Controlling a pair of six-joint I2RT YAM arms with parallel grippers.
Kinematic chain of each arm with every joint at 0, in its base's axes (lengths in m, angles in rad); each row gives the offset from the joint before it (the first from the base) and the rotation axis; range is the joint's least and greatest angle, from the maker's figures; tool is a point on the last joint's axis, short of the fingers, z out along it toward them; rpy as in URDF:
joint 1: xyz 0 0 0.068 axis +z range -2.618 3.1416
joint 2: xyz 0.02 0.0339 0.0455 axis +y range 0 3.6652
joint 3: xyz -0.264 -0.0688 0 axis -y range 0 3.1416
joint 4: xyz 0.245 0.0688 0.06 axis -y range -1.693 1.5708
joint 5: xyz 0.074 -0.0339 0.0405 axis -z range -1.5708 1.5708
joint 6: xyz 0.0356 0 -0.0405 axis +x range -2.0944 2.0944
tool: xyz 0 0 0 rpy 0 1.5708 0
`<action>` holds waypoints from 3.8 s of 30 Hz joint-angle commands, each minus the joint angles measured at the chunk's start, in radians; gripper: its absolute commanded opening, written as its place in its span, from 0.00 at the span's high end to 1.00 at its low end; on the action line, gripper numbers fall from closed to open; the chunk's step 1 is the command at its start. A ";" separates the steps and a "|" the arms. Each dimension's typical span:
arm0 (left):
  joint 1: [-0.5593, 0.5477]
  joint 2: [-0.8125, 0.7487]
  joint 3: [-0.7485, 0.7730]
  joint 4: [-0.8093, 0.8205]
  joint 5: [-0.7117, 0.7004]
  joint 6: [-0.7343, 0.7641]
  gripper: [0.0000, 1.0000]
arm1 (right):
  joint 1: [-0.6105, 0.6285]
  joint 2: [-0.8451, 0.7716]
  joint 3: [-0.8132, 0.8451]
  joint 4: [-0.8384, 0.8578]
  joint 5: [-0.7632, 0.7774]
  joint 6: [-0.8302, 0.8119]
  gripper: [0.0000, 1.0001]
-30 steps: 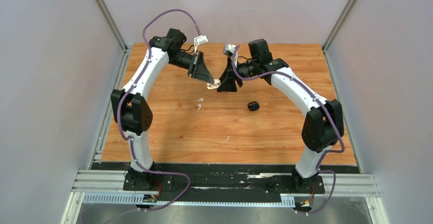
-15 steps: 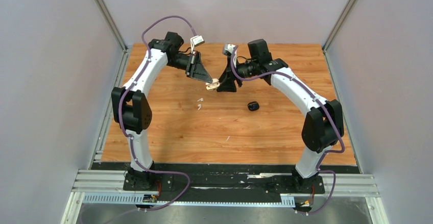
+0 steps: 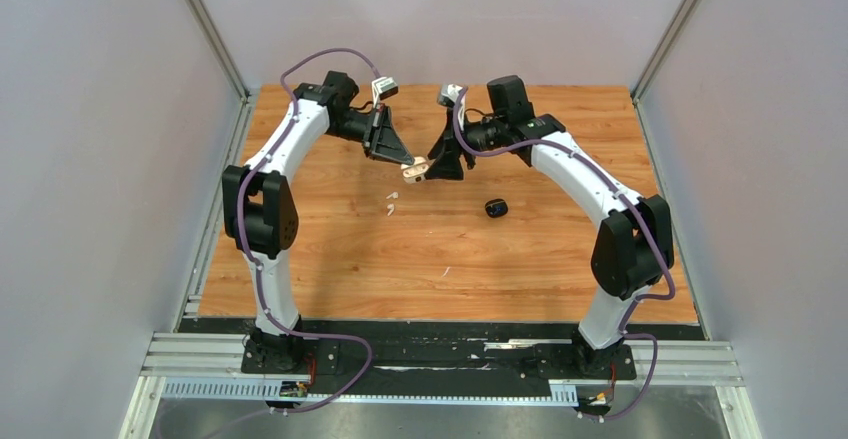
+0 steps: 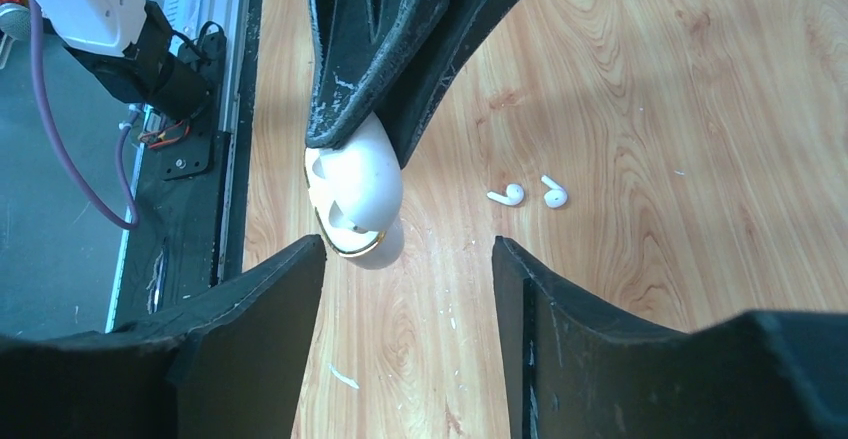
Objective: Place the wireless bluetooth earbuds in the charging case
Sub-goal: Open the charging case.
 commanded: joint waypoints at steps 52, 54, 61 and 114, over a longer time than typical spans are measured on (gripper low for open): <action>0.083 -0.090 -0.086 0.007 0.033 -0.058 0.87 | 0.092 0.056 0.073 0.136 -0.035 -0.234 1.00; 0.082 -0.100 -0.064 0.002 -0.029 -0.020 0.70 | 0.092 0.054 0.072 0.135 -0.033 -0.232 1.00; 0.082 -0.234 -0.006 0.180 -0.319 0.088 0.40 | 0.090 0.060 0.067 0.115 -0.039 -0.217 1.00; -0.028 -0.130 0.027 -0.074 -0.325 0.288 0.60 | 0.093 0.068 0.087 0.121 -0.061 -0.166 1.00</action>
